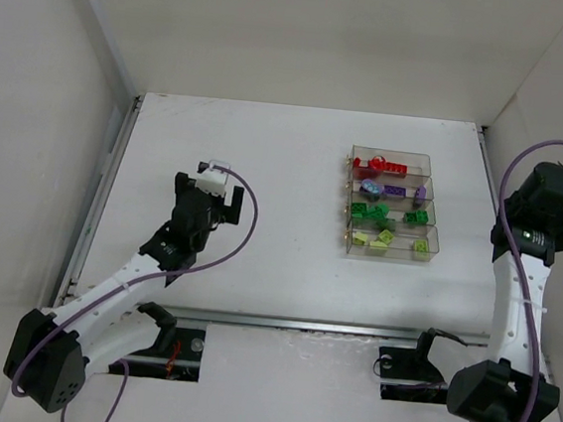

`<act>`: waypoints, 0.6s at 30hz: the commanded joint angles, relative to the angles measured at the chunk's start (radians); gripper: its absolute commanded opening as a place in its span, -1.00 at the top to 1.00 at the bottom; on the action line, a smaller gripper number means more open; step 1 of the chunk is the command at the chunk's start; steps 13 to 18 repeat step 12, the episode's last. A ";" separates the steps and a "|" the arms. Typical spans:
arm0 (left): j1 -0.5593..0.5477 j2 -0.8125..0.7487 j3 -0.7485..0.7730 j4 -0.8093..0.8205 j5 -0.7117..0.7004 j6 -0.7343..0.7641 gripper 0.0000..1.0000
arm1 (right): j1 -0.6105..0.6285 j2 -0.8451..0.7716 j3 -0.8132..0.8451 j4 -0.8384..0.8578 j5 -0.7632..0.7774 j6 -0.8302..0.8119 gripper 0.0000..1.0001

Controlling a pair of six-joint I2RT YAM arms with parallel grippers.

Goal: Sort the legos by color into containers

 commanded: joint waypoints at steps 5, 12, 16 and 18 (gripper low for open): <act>0.009 -0.041 -0.028 0.045 -0.026 -0.035 -1.00 | -0.001 -0.047 0.040 0.054 -0.078 0.062 -1.00; 0.009 -0.050 -0.037 0.045 -0.017 -0.044 -1.00 | -0.001 -0.080 0.020 0.054 -0.102 0.062 -1.00; 0.009 -0.050 -0.037 0.045 -0.017 -0.044 -1.00 | -0.001 -0.080 0.020 0.054 -0.102 0.062 -1.00; 0.009 -0.050 -0.037 0.045 -0.017 -0.044 -1.00 | -0.001 -0.080 0.020 0.054 -0.102 0.062 -1.00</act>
